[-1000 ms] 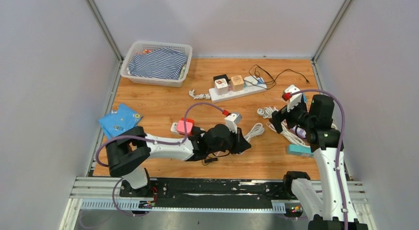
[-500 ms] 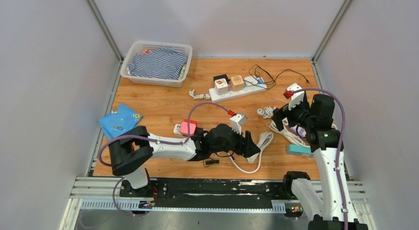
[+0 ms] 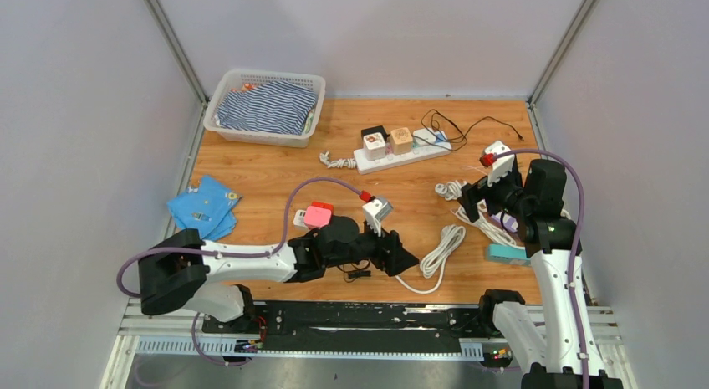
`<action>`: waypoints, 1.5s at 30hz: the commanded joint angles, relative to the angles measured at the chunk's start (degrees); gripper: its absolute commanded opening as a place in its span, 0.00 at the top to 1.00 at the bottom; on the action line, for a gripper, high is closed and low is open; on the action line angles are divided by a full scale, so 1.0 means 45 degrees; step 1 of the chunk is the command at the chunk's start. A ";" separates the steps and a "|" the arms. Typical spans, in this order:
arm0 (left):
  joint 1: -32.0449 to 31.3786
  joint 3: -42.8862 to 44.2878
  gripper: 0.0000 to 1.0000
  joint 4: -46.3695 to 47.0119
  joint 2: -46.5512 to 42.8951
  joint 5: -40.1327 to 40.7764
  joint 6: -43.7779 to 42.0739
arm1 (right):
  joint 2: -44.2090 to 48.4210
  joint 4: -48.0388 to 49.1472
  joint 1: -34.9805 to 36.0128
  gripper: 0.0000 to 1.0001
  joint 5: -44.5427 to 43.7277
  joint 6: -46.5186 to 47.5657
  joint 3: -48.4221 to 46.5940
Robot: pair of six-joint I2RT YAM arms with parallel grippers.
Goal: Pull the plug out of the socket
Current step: Move the socket to the center of the board, then remove the plug from the socket.
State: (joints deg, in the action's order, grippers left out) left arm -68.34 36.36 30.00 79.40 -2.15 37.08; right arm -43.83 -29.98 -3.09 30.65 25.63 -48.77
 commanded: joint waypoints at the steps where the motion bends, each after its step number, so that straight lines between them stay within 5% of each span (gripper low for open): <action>1: -0.0073 -0.0402 0.22 -0.0638 -0.1258 0.0455 -0.1442 | 0.0053 0.0031 0.0121 0.00 0.0587 0.0196 0.0253; 18: -0.0032 -0.1466 0.00 -0.3948 -0.6421 0.3096 -0.4203 | 0.0063 -0.0189 0.0121 0.00 0.2485 0.0906 0.0462; 27: 0.0899 0.2106 0.00 -1.0839 -0.8441 0.3760 -0.5022 | -0.0050 -0.0379 0.0155 0.00 0.4757 0.1487 0.0658; 35: 0.4566 0.5487 0.00 -1.5406 -0.7967 0.1881 -0.7036 | -0.0907 -0.0544 0.0612 0.00 0.7504 0.2770 0.0019; 40: 0.7110 0.4027 0.00 -1.4028 -0.8929 0.1063 -0.6735 | -0.2307 -0.1344 0.2681 0.00 0.6203 0.3414 -0.1915; 45: 0.8260 0.1824 0.00 -1.2375 -0.9570 0.2898 -0.6864 | -0.3822 -0.1727 0.6695 0.00 0.2363 0.4262 -0.3693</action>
State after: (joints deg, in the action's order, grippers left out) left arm -34.96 50.41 -29.58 37.91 6.79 7.57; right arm -57.74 -34.81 15.59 53.63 40.07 -60.31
